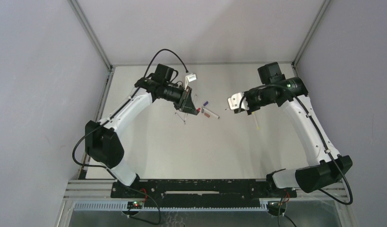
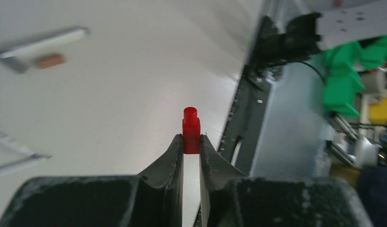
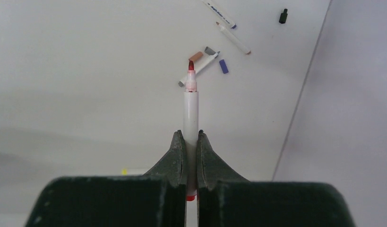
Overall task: Insert the pens into the pen caps
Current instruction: Insert the pen cap onto the pen.
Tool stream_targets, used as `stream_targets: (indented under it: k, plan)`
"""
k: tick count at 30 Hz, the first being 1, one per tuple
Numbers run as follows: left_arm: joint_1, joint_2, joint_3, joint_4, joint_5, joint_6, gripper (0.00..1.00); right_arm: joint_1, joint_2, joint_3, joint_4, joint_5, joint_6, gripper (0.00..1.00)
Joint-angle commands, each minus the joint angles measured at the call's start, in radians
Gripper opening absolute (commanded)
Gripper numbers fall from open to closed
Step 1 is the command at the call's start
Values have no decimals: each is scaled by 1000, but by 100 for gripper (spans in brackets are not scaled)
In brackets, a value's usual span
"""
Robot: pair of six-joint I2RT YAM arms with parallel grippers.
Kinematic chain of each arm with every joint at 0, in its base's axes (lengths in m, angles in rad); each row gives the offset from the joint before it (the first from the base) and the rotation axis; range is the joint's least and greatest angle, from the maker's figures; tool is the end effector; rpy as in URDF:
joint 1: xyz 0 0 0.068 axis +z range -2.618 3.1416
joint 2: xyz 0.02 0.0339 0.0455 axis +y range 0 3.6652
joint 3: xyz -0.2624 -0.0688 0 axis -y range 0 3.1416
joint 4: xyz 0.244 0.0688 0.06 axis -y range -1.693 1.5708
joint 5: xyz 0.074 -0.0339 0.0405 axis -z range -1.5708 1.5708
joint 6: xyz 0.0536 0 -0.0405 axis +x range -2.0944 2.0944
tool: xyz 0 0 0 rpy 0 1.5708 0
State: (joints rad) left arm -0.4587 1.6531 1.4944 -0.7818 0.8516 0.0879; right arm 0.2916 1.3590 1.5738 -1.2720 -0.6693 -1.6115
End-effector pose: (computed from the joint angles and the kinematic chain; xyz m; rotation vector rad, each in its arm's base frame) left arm 0.3017 -0.1940 0.3074 0.9952 2.2279 -1.2211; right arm 0.2274 0.1030 0.3796 -2.0192 1.1782 0.2648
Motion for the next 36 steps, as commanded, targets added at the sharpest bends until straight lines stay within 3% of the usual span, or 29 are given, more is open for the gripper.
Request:
stream_targets:
  k: [1, 11, 20, 36]
  plan:
    - [-45, -50, -24, -35, 254, 13, 0, 59, -52, -46, 25, 70, -186, 0]
    - [-149, -5, -18, -127, 417, 53, 0, 205, -136, -147, 95, 108, -288, 0]
    - [-213, 14, -16, -132, 428, 58, 0, 261, -162, -166, 91, 78, -285, 0]
    - [-223, 29, 8, -133, 423, 49, 0, 320, -175, -189, 81, 72, -286, 0]
